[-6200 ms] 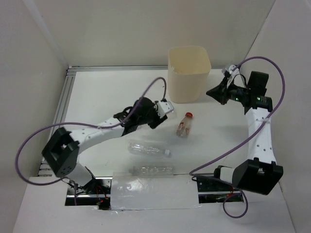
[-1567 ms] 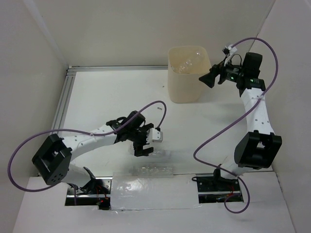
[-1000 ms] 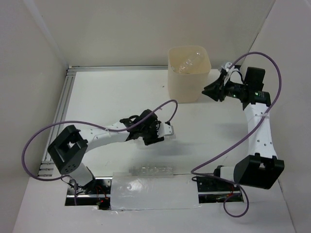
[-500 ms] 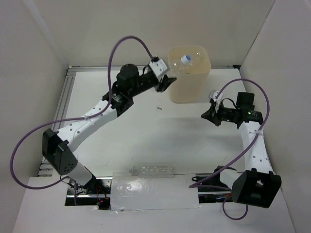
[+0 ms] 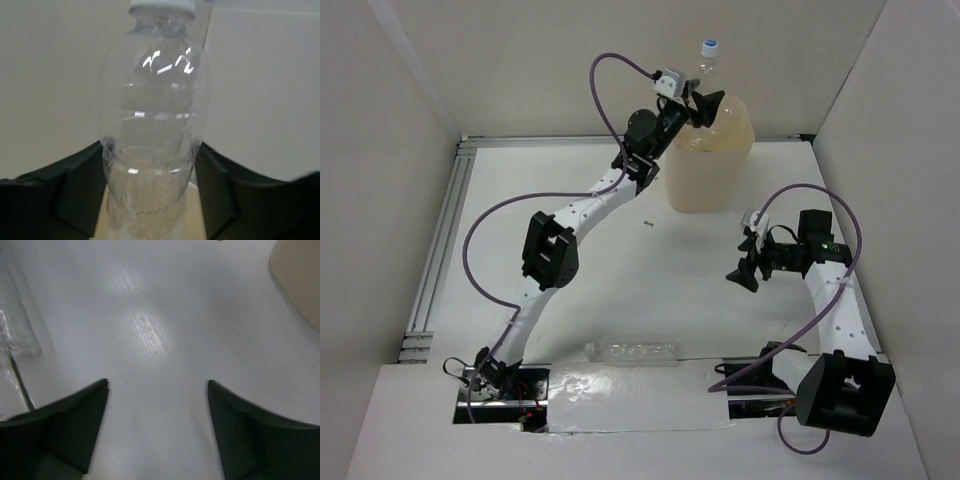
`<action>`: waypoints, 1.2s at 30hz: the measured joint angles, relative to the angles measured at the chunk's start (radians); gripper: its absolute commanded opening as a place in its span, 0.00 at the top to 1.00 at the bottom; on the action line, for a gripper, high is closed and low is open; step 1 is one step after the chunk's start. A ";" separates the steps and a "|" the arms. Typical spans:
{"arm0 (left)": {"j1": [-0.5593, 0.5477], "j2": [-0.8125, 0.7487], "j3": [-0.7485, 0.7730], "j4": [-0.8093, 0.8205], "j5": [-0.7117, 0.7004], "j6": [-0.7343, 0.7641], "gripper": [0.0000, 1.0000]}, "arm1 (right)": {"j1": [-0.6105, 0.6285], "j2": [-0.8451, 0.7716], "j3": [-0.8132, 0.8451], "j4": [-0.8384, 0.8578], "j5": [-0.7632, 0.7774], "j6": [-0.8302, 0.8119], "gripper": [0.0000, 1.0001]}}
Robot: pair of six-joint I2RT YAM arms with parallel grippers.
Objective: Put the plastic bottles in the bin
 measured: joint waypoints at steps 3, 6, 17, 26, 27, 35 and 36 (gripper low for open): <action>-0.002 0.026 0.006 -0.025 -0.050 0.002 0.01 | 0.001 -0.007 -0.006 -0.028 -0.003 -0.069 0.00; -0.002 0.026 -0.008 -0.031 -0.063 0.000 0.01 | 0.006 -0.005 -0.006 -0.099 -0.034 -0.202 0.00; -0.001 -0.347 -0.492 -0.071 -0.032 0.054 0.01 | 0.383 0.122 0.002 -0.135 -0.093 -0.414 0.03; 0.008 -1.351 -1.349 -0.061 -0.181 0.156 0.01 | 0.803 0.256 0.057 0.077 0.005 -0.138 0.05; 0.011 -1.426 -1.391 -0.070 -0.198 0.158 0.01 | 0.831 0.282 0.076 0.084 0.013 -0.119 0.05; 0.020 -1.869 -1.691 -0.420 -0.309 0.119 0.01 | 1.080 0.403 0.169 0.152 0.037 0.047 0.05; 0.020 -1.910 -1.712 -0.469 -0.317 0.101 0.01 | 1.110 0.417 0.171 0.161 0.047 0.070 0.05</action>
